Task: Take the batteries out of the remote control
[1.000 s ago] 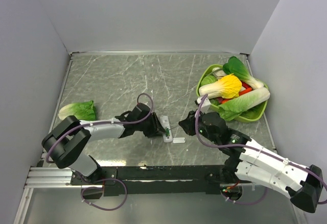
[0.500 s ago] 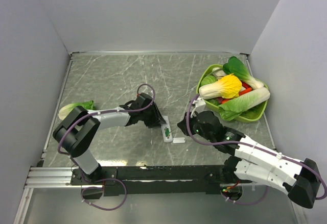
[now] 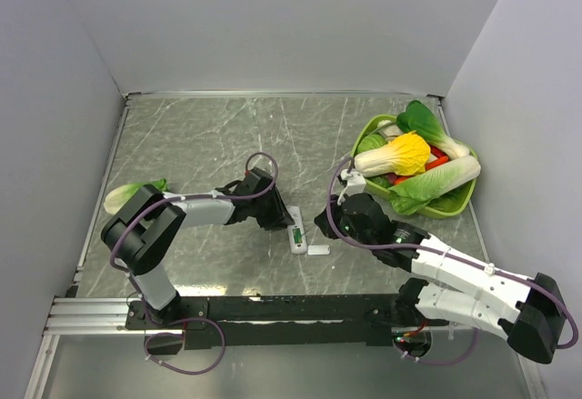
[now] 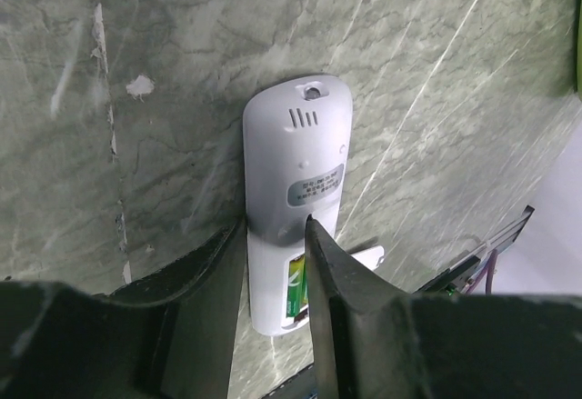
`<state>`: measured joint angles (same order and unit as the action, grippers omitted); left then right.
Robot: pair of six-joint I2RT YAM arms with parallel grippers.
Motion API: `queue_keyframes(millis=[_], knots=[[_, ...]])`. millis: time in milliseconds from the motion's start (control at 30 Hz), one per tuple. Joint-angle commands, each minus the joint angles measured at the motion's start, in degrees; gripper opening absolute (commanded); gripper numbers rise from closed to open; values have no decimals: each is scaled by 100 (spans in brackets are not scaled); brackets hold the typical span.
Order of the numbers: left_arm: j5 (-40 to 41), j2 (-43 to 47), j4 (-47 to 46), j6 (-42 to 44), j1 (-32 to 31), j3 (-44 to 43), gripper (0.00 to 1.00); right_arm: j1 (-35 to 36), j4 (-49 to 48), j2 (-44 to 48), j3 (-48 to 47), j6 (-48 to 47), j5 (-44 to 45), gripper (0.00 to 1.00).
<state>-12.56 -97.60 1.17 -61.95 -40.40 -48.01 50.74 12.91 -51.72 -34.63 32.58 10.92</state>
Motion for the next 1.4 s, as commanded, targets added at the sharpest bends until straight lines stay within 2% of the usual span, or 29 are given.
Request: queue_keyframes(millis=[0,600,1067,1367], knots=[[-150,-83,-336,-10,6,72,36,15,-69,-153,-325,223,112,0],[-212,-171,-425,-150,6,195,33,111,-16,-558,-606,302,349,0],[-256,-189,-477,-194,6,248,32,770,361,-1190,-966,152,1439,0],[-326,-189,-556,-238,6,327,32,1385,739,-2008,-1546,29,2195,0]])
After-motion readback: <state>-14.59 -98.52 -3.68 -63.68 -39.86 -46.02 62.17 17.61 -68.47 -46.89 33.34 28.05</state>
